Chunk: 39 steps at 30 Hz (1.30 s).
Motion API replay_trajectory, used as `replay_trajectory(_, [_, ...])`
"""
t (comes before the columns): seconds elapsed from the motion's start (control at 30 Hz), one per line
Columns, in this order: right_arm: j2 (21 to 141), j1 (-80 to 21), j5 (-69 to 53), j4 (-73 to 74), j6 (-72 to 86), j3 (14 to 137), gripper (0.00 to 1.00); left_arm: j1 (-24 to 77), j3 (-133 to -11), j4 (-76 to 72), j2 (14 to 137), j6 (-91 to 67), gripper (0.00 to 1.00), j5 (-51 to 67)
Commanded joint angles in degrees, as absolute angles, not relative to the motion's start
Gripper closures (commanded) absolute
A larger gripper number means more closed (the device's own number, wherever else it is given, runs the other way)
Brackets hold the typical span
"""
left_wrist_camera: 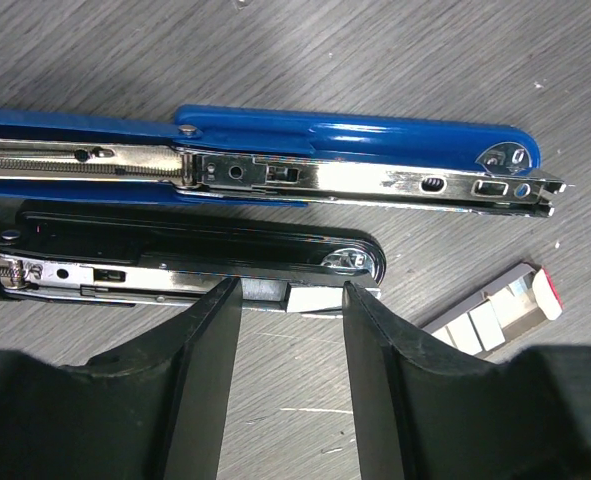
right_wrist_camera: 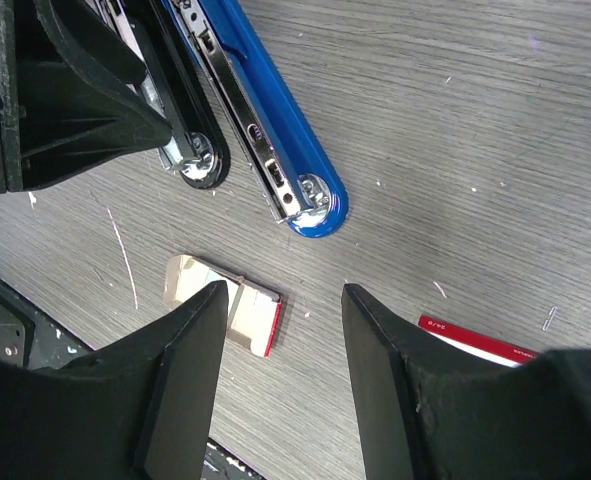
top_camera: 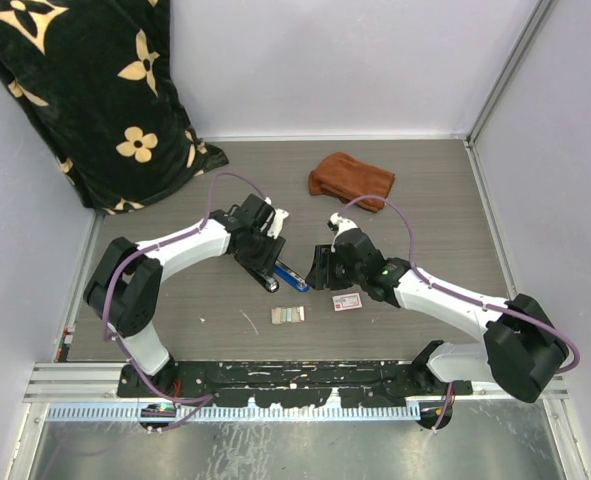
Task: Load the staples into the stapler
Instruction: Adjust the staple in the stapler.
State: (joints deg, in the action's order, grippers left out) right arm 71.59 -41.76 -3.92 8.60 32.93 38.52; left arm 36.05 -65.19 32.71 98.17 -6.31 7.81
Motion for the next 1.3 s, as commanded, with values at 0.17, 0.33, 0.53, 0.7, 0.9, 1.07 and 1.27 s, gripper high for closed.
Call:
replay_trajectory(0.17, [69.1, -41.5, -4.2, 6.5, 32.6, 38.7, 0.44, 35.5, -62.8, 31.0, 91.9, -7.4, 0.43, 0.5])
replay_trajectory(0.33, [69.6, -41.4, -5.6, 6.9, 32.5, 39.2, 0.45, 35.3, -62.0, 30.0, 86.5, -10.0, 0.34, 2.5])
replay_trajectory(0.53, [69.7, -41.6, -6.1, 6.6, 33.4, 38.7, 0.45, 35.2, -61.5, 27.9, 87.3, -12.6, 0.50, 12.5])
replay_trajectory(0.7, [69.0, -41.7, -6.0, 6.5, 34.3, 38.0, 0.46, 35.3, -61.8, 27.7, 90.7, -12.7, 0.64, 18.2])
replay_trajectory(0.9, [68.2, -41.7, -5.5, 6.7, 34.9, 37.3, 0.46, 35.4, -61.4, 28.0, 92.4, -12.5, 0.68, 19.0])
replay_trajectory(1.07, [68.3, -41.7, -5.6, 6.6, 34.8, 37.2, 0.46, 35.6, -61.4, 28.2, 93.6, -11.9, 0.68, 18.0])
replay_trajectory(1.27, [68.2, -41.7, -5.6, 6.5, 34.6, 37.0, 0.46, 35.6, -61.9, 27.5, 94.5, -11.3, 0.68, 16.1])
